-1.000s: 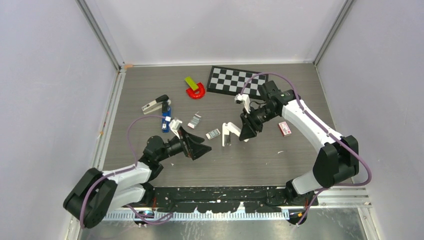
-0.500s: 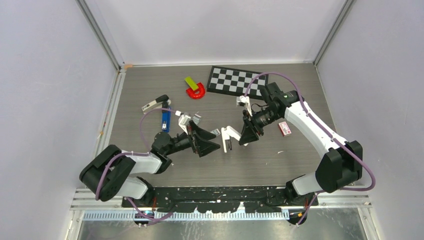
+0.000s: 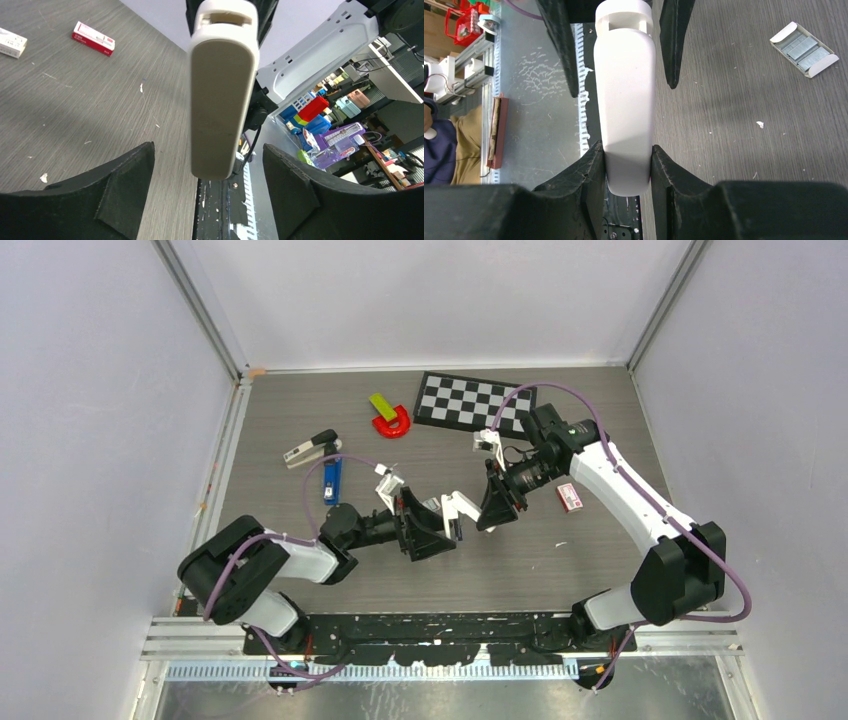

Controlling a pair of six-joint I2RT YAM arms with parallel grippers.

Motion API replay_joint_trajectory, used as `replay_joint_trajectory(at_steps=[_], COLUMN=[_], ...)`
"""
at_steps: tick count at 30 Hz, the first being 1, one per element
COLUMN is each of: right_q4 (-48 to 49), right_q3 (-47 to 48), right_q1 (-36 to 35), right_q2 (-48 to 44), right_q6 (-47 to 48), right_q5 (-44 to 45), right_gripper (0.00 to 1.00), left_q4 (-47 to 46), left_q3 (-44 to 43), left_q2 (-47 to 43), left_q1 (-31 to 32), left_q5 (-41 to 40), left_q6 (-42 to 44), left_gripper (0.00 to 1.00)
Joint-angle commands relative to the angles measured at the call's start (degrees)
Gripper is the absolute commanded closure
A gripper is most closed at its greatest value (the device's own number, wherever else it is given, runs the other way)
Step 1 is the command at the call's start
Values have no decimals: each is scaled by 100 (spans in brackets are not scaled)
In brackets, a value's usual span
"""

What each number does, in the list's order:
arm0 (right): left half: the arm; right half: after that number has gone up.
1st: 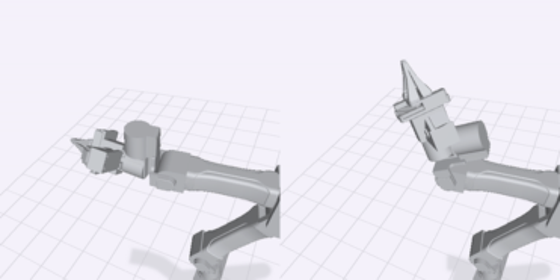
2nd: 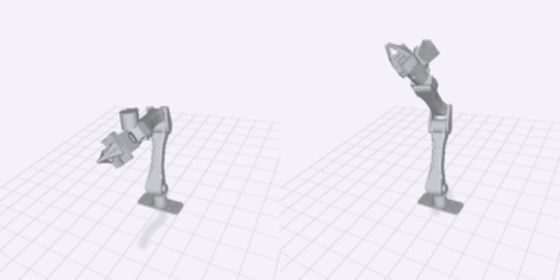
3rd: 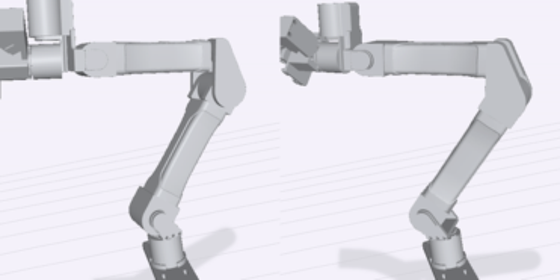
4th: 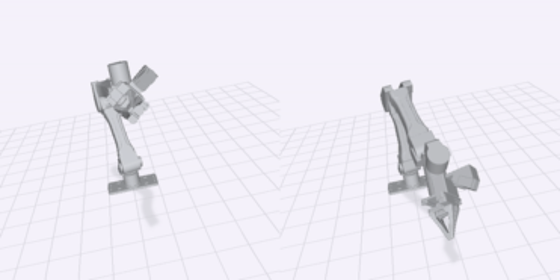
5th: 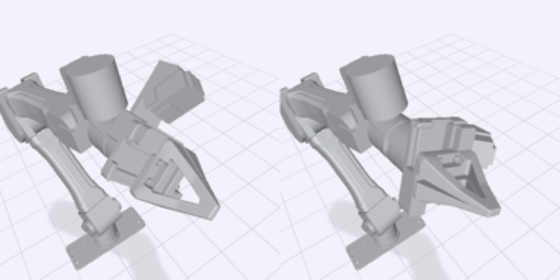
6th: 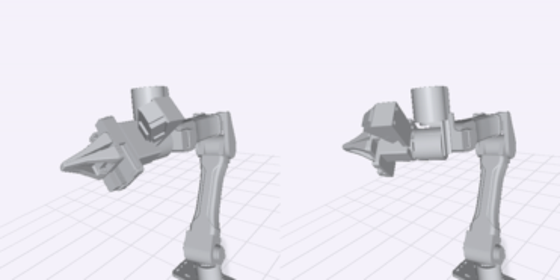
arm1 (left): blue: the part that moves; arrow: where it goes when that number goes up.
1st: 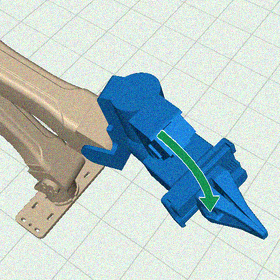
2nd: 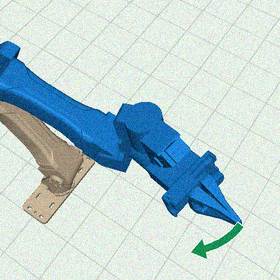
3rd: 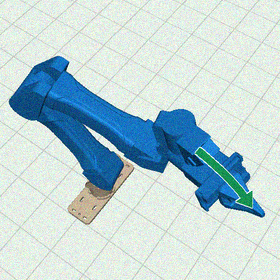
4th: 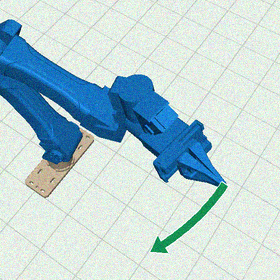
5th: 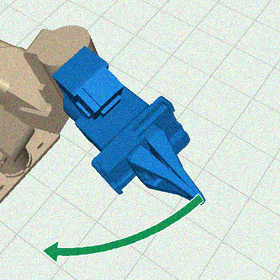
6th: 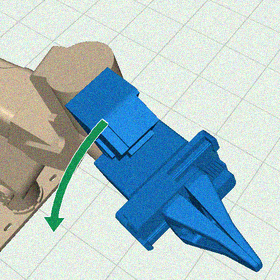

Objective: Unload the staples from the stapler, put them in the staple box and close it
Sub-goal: Unload the staple at the center of the board.

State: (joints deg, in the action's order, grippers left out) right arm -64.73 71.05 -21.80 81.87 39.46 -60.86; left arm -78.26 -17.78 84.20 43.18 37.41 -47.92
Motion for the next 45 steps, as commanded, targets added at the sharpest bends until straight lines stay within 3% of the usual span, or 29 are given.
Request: replay_joint_trajectory(at_steps=[1, 9, 11, 13, 16, 19, 21, 27, 34, 39, 45], right_q4=[-35, -26, -32, -33, -38, 79, 193, 716, 1557, 2184, 2546], right_q3=[233, 217, 208, 207, 163, -61, -276, -981, -1757, -2206, -2478], right_q1=[-22, -20, -25, -25, -26, -18, -20, -22, -26, -30, -47], right_q2=[-227, -232, -232, -232, -248, -329, -419, -541, -284, -18, 92], right_q6=[132, 158, 163, 180, 253, 376, 485, 929, 1309, 1413, 1511], right_q5=[-378, -356, -338, -296, 14, 712, 1228, 2418, 3545, 3925, 4175], right_gripper=[99, 99, 99, 99, 99, 99, 99, 99, 99, 99, 99], left_q4=[-374, -372, -374, -374, -366, -222, 349, 3195, 5969, 6919, 7329], left_q3=[-250, -367, -366, -360, -284, -155, -165, -638, -1349, -1854, -2218], left_q2=[230, 190, 184, 205, 200, 98, -12, -319, -288, 211, 724], left_q1=[86, 147, 147, 147, 131, 14, -44, -46, 144, 523, 957], left_q5=[136, 162, 161, 174, 171, 162, 155, -32, -891, -1609, -2259], left_q6=[13, 17, 12, 11, 112, 280, 522, 1617, 3080, 3780, 4167], left_gripper=[23, 41, 56, 82, 99, 100, 100, 100, 100, 100, 100])
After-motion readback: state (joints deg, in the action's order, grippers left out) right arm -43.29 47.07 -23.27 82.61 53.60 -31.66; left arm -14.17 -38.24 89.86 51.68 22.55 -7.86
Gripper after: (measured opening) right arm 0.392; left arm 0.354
